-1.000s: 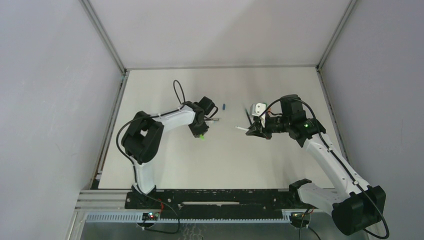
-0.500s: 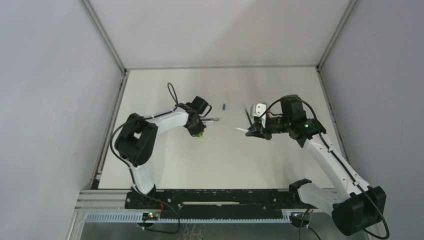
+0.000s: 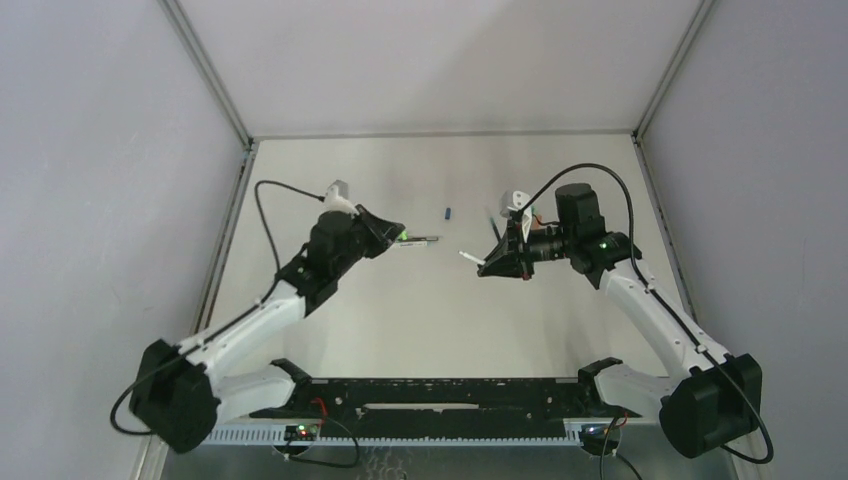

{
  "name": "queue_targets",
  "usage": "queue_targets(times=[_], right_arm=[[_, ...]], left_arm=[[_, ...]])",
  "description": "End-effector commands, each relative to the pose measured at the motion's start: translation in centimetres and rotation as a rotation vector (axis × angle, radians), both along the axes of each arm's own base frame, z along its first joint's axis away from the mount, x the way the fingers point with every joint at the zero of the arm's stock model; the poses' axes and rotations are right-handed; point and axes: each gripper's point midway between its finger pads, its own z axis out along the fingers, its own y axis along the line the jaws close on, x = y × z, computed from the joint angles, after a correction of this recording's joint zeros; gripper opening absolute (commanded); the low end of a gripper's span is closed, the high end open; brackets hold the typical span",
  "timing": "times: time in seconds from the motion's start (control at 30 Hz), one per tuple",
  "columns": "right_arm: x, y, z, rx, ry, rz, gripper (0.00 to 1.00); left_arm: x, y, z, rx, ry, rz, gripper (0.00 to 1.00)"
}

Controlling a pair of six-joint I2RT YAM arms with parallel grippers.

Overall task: Insert the pens into the pen caps
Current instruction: Pick up the pen cap from the center of the board.

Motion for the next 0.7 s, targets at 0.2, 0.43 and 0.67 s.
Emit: queue_targets(times=[0.2,0.43,0.67], right_arm=[[2.3,1.7,4.0,0.233,0.233,-0.177,0.0],[1.4,2.0,5.4,0.284,0.263,-0.125,0.0],[0.2,2.1,6.8,0.311,0.263,-0.065,0.0]], left_arm=[[-4.4,-1.9,15.3,-0.447,-0.703,-0.138,0.0],[-6.7,-2.2,19.6,-0.675,-0.892,-0.124,0.0],[-6.8,-4.8,20.3,-0.701,-0.885,-0.158,0.0]])
